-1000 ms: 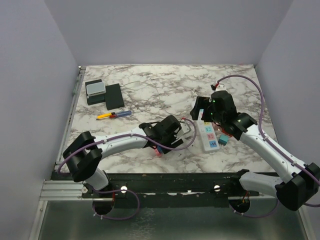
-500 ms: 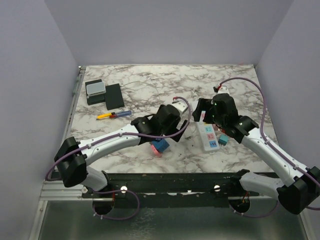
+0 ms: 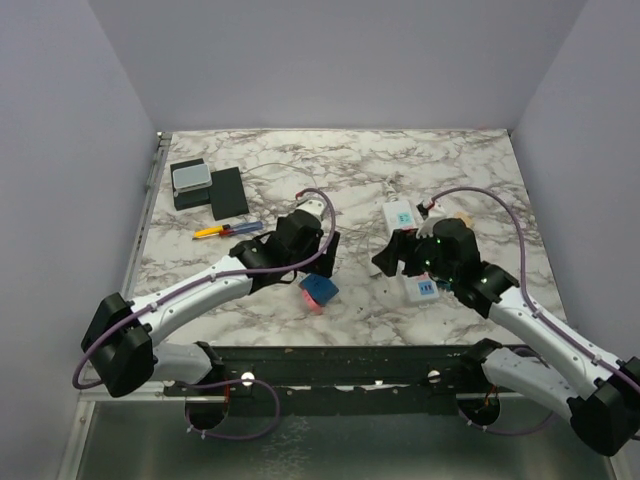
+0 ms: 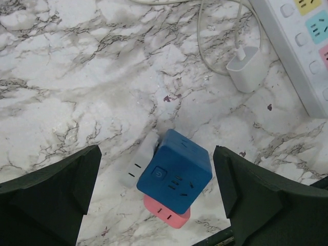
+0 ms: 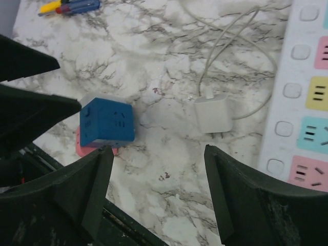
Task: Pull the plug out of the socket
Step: Place the socket at the center of the board.
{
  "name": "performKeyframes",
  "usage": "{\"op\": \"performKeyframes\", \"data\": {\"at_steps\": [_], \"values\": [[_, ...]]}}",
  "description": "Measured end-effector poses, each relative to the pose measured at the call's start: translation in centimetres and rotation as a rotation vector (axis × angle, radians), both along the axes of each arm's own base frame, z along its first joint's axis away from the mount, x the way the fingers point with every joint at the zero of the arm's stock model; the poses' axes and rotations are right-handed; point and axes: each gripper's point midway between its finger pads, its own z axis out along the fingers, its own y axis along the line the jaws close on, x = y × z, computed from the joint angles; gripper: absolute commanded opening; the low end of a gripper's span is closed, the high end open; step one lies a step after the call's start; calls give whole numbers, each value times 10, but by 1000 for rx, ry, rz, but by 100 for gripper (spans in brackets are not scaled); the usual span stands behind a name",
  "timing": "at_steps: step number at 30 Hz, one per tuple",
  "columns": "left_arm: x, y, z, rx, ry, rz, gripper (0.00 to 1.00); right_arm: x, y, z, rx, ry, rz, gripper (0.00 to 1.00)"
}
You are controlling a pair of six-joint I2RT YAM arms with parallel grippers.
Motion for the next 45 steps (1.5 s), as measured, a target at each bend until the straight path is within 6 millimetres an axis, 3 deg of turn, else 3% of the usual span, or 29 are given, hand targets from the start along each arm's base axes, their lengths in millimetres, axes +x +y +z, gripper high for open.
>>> {"op": "performKeyframes", "data": {"at_steps": [6,12,16,19,33,45], "values": [[11,30,-18,-67,92,153,99,-30,38,-17,71,47,111,80],[-7,38,-9,-233,137,284,99,-38,64,-35,75,93,161,80],[-11,33,-6,-349,195,379,99,-31,66,-41,49,93,142,79],[-17,32,-17,-392,258,442,99,-22,67,-40,36,68,117,72],[-44,25,-54,-465,420,546,99,-7,71,-36,40,6,81,75],[-49,-11,-67,-488,455,496,99,-7,64,-34,30,-21,71,75]]}}
